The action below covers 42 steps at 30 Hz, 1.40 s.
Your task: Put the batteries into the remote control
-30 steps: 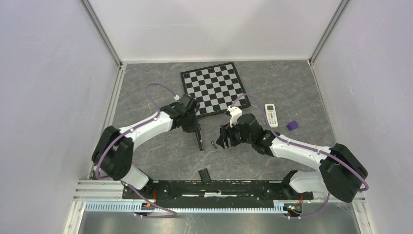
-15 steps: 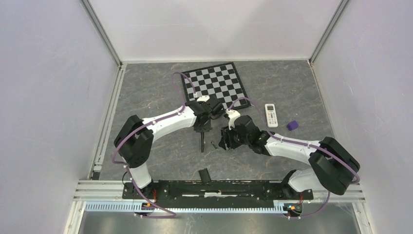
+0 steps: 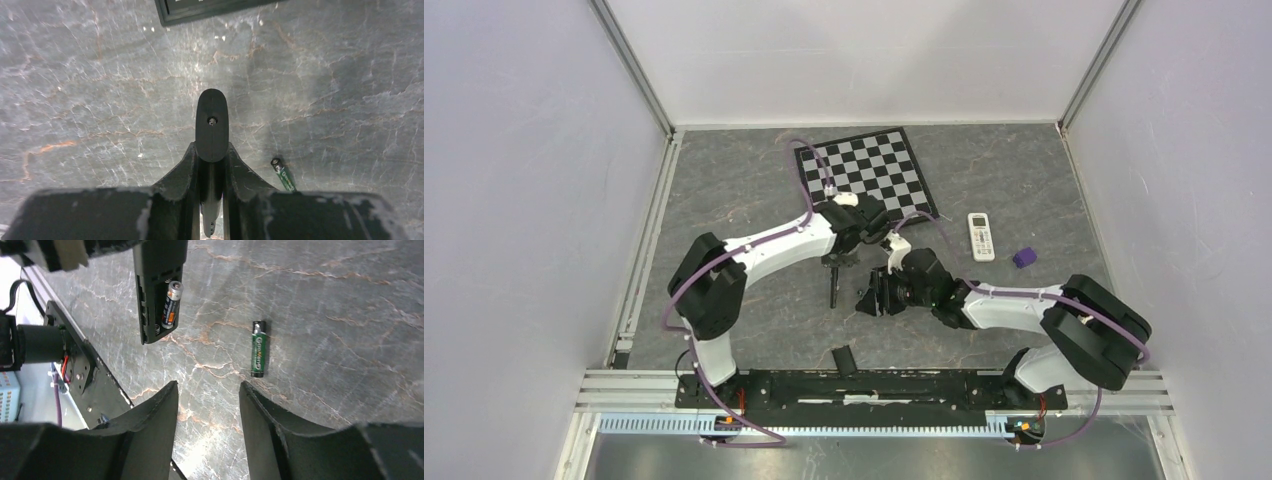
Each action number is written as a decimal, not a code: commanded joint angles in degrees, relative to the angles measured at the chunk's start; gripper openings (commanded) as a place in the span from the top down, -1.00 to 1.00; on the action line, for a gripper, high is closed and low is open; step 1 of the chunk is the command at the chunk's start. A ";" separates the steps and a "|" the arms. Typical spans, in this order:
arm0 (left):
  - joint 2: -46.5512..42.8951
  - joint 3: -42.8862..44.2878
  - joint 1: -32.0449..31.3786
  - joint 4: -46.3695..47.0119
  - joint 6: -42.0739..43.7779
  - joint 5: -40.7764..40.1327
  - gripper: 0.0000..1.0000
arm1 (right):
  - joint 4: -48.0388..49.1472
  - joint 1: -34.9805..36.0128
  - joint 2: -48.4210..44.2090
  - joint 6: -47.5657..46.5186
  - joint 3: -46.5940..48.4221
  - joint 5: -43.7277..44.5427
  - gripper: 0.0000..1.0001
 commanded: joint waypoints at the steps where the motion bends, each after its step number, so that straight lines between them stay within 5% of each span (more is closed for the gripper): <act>1: 4.13 6.89 -2.35 -6.25 0.81 -8.72 0.96 | 4.66 -0.20 -2.50 6.33 -3.22 5.18 -0.02; 8: 9.38 12.41 -5.26 -12.63 -1.89 -13.98 0.96 | 1.18 -4.03 -9.02 14.58 -12.64 12.17 0.11; 14: 9.57 14.07 -5.54 -13.43 -2.91 -13.51 0.96 | 0.49 -6.39 -11.90 11.32 -13.79 9.09 0.10; 19: 2.45 12.30 -4.00 -11.22 -2.29 -14.11 0.96 | -2.83 -4.97 -9.49 6.69 -9.57 6.06 0.07; 31: -23.01 -5.21 3.37 -1.33 0.49 -10.26 0.96 | -13.70 8.13 0.46 8.19 5.24 23.09 -0.31; 42: -45.74 -14.63 4.48 2.52 1.40 -15.95 0.96 | -26.68 15.27 13.86 15.59 21.05 40.03 -0.05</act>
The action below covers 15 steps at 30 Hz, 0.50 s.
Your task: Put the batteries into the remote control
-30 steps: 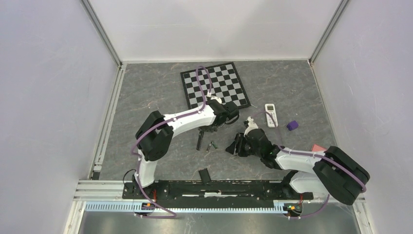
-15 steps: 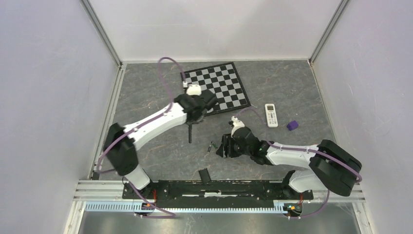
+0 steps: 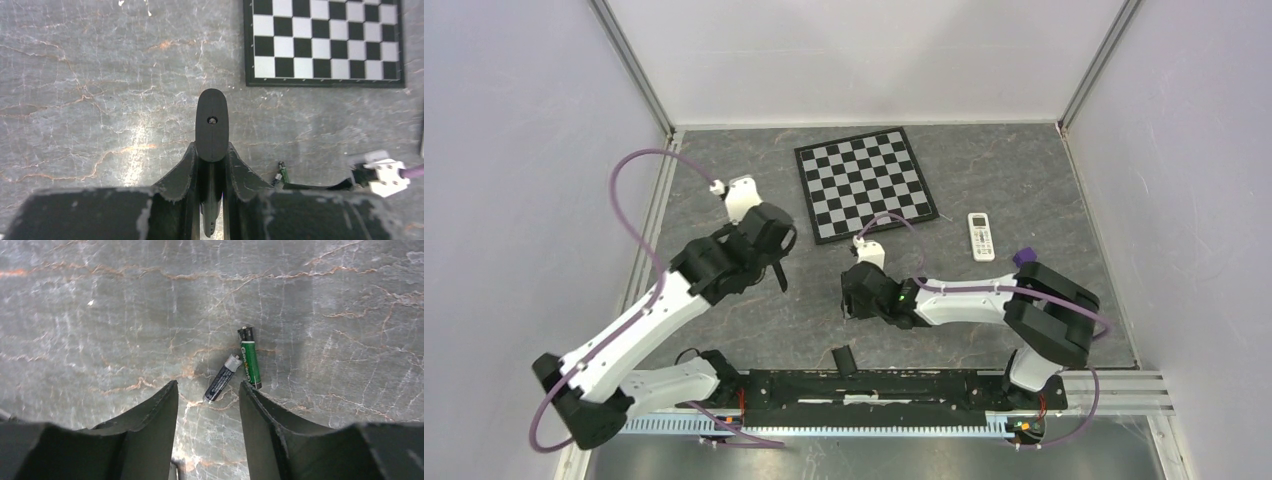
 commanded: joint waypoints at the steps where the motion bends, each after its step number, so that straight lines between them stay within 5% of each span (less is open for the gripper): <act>1: -5.50 -1.96 0.28 4.47 1.99 -2.90 0.96 | -7.22 1.59 3.63 5.38 4.97 10.88 -0.01; 9: -7.72 -4.47 0.81 7.04 5.77 0.18 0.96 | -14.21 3.97 8.97 9.12 10.55 14.43 0.23; 15: -7.98 -5.64 0.98 8.33 6.43 2.64 0.96 | -16.30 4.69 9.95 11.37 10.92 14.57 0.64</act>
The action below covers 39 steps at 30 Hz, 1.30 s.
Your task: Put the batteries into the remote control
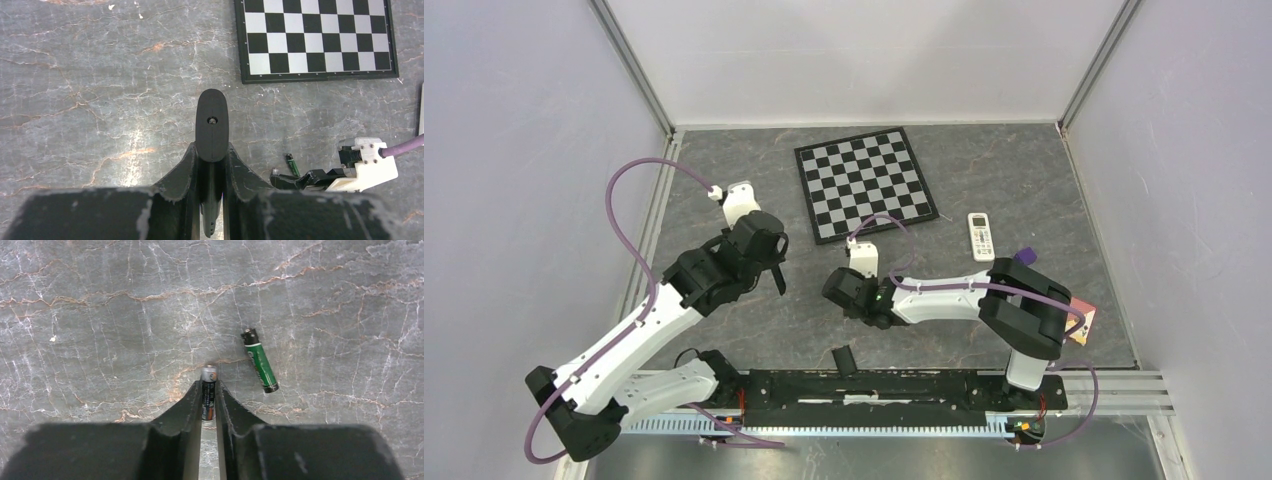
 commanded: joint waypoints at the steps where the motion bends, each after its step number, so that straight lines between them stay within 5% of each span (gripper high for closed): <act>1: -0.67 -0.61 0.32 4.01 2.46 1.68 0.96 | -4.50 0.78 1.24 3.67 0.45 1.71 0.72; 10: 1.85 -1.33 0.63 8.13 3.93 7.90 0.96 | -4.76 0.70 -4.94 -5.64 1.60 5.26 0.99; 18: 3.14 -8.44 6.74 28.16 7.82 34.46 0.96 | -4.58 -2.03 -22.16 -18.63 1.44 6.10 1.00; 23: 5.24 -11.76 11.87 45.88 4.77 57.80 0.96 | -2.28 -2.64 -32.79 -26.56 1.75 5.22 1.00; 32: 9.17 -12.44 11.98 71.52 -8.33 70.09 0.96 | 6.28 -2.64 -42.22 -33.74 0.70 -3.41 1.00; 39: 10.49 -11.93 12.06 79.40 -18.27 72.03 0.96 | 7.14 -2.60 -43.87 -37.26 0.81 -4.10 1.00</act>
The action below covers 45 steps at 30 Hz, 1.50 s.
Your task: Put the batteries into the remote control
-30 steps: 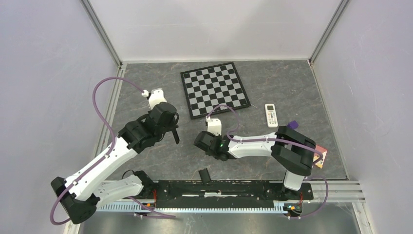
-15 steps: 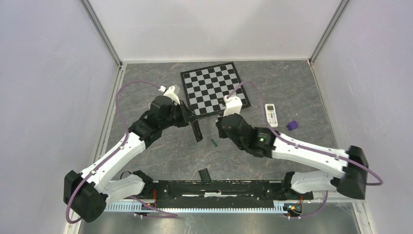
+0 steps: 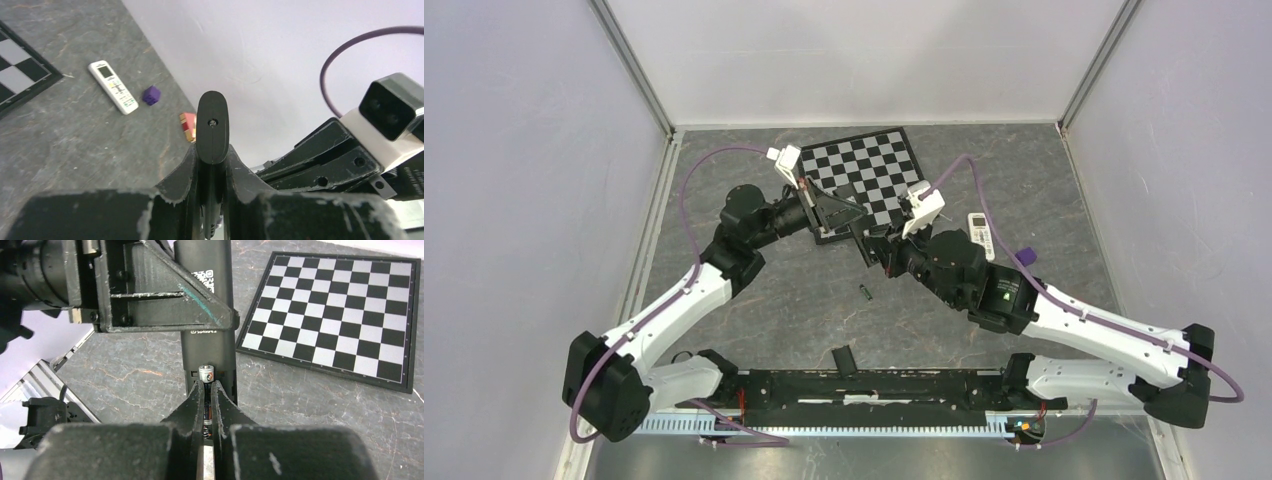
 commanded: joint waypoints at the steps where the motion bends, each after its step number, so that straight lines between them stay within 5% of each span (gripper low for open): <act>1: 0.91 0.88 0.35 10.94 -10.13 5.05 0.96 | 2.90 0.11 -2.13 -5.14 0.81 0.24 1.00; 20: 3.61 3.71 2.88 20.10 -23.01 9.78 0.96 | 3.29 0.11 -3.32 -6.11 -0.50 -3.54 0.82; 32: 3.43 2.46 3.57 20.22 -22.44 8.46 0.96 | 3.21 0.07 -4.54 -5.61 1.38 -5.03 0.14; 40: 3.16 1.77 4.21 18.94 -19.50 7.53 0.96 | 2.93 -0.23 -3.08 -3.10 7.14 -5.27 -0.10; 45: 3.05 1.81 5.58 15.39 -15.94 6.86 0.96 | 2.74 -1.23 -1.33 -2.28 11.77 -11.16 -0.78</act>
